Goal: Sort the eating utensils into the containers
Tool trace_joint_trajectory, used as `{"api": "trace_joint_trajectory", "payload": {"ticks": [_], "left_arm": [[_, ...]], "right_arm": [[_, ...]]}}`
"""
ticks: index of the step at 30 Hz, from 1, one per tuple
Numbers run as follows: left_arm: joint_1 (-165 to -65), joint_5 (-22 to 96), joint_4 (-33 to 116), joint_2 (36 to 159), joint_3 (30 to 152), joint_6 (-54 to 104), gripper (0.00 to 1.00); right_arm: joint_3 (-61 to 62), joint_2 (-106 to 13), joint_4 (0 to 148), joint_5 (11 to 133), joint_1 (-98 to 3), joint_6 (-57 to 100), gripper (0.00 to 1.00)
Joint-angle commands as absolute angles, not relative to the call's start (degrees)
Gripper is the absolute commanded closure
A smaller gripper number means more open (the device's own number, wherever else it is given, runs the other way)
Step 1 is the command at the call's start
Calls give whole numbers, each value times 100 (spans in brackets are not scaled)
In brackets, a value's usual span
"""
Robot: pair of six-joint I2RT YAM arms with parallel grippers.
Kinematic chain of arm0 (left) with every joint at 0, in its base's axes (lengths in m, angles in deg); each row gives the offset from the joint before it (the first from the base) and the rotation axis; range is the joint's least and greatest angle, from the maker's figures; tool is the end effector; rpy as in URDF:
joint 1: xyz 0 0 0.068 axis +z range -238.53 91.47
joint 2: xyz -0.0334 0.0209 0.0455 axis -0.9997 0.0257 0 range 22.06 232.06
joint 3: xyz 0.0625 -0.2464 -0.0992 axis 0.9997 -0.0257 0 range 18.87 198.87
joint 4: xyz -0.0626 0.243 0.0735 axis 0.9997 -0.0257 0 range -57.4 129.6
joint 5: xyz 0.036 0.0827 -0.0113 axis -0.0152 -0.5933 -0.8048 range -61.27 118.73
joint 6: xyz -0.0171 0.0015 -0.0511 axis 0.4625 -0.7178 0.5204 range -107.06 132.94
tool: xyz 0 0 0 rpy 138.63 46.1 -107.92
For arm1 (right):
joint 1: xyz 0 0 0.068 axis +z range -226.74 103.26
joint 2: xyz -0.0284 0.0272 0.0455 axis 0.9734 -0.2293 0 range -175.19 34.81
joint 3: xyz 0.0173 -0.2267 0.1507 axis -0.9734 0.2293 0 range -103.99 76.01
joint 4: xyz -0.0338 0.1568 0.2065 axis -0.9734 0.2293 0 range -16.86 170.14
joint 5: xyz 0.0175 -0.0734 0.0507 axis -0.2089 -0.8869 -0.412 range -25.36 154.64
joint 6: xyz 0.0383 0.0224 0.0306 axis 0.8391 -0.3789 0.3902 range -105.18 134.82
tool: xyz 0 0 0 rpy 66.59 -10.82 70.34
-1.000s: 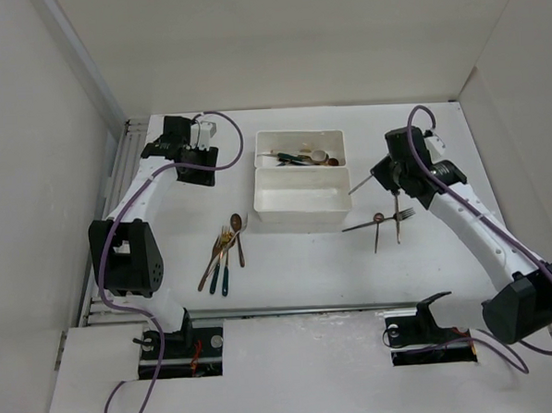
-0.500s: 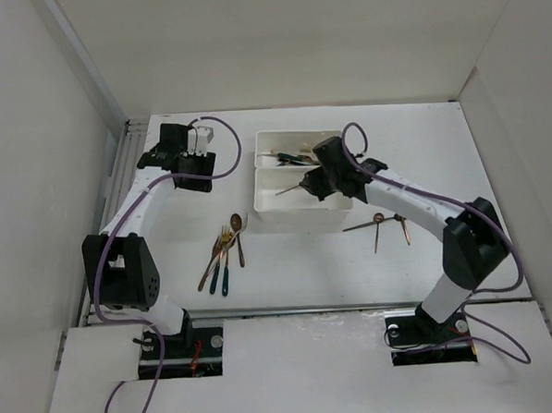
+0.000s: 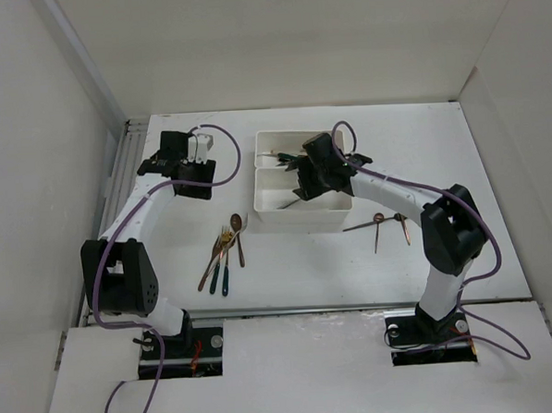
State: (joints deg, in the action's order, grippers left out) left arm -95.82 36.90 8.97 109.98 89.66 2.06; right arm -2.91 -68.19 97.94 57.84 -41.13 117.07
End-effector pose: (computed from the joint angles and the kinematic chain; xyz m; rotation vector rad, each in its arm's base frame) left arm 0.3323 -0.0475 0.2817 0.4437 2.3565 -0.1420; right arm 0.3272 0.2293 0.2431 1.5018 2.1772 0.8688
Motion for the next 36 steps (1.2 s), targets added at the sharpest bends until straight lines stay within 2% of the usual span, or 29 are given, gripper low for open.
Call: {"api": "trace_joint_trajectory", "payload": {"ticks": [1, 3, 7, 8, 9, 10, 13, 17, 22, 24, 29, 36], "left_arm": [[-9547, 3638, 840, 10714, 8787, 169, 50], [-9547, 3725, 717, 10714, 8734, 107, 50], [-9547, 4094, 375, 10714, 8611, -94, 50], [-9547, 4165, 200, 10714, 8463, -147, 50], [-9608, 4218, 111, 10714, 8392, -217, 50], [-9696, 4296, 14, 10714, 8313, -401, 50], [-9889, 4376, -407, 10845, 8162, -648, 51], [-10153, 4271, -751, 10924, 8110, -1008, 51], [-10829, 4552, -1181, 11039, 7821, -1255, 54], [-11190, 4351, -1130, 11171, 7715, -1159, 56], [-11138, 3665, -909, 11233, 7512, -868, 59], [-11138, 3454, -857, 11479, 7258, -763, 63]], "right_arm": [[-476, -6452, 9573, 5675, -4106, 11075, 33], [-669, -6293, 9381, 5481, -4106, 10441, 33], [-1047, -5906, 8413, 5724, -4106, 7221, 31], [-1213, -5905, 8543, 5900, -4106, 5733, 25], [-1415, -5966, 8892, 6198, -4106, 5213, 20], [-1826, -6028, 9827, 6314, -4306, 4799, 20], [-1989, -6151, 10993, 6106, -4641, 3698, 20], [-728, -5292, 11339, 5910, -5370, 3556, 19], [524, -4308, 11155, 6051, -6250, 3898, 23], [753, -4157, 11102, 6051, -6390, 3951, 25], [754, -3893, 11102, 5919, -6505, 4074, 25], [701, -3708, 11049, 5858, -6672, 4074, 25]]}}
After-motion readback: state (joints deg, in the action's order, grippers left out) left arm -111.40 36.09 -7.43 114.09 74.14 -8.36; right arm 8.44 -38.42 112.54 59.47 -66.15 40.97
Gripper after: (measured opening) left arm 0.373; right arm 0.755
